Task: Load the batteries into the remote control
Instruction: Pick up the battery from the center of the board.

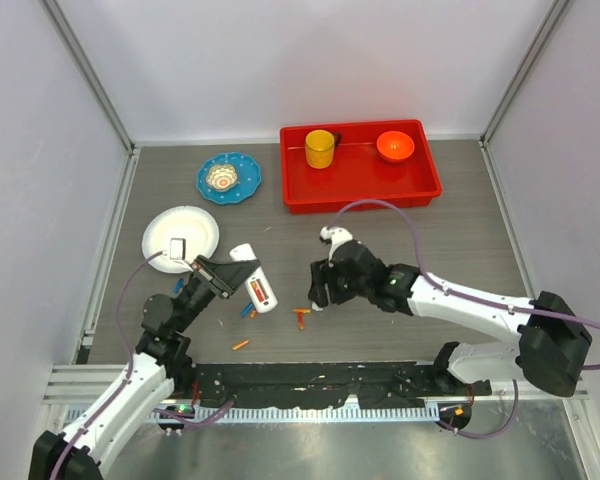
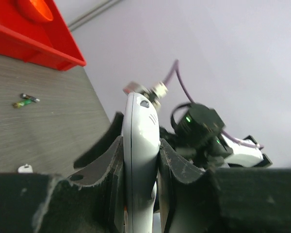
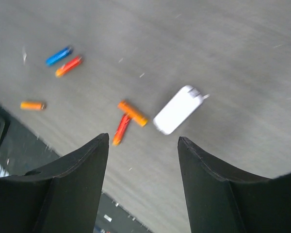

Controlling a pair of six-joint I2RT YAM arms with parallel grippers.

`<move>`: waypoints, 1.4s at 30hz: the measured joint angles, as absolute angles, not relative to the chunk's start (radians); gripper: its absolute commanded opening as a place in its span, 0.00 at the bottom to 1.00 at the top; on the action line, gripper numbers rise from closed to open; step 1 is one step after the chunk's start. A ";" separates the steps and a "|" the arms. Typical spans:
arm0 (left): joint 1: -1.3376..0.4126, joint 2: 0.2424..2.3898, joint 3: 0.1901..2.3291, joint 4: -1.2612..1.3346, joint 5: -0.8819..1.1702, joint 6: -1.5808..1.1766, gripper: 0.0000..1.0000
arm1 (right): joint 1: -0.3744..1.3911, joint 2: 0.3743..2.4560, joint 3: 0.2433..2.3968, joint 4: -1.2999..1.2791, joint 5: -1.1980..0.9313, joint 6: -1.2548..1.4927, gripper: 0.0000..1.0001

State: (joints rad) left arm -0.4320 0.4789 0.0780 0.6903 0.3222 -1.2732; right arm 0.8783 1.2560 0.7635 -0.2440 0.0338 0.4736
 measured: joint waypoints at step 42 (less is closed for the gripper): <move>-0.405 0.480 0.064 0.673 0.315 -1.309 0.00 | 1.222 1.618 0.916 -0.344 0.342 0.778 0.44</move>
State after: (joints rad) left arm -0.4053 0.4805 0.0639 0.6735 0.3145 -1.3094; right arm 1.2224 1.6184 0.9161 -0.3443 0.3420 0.7780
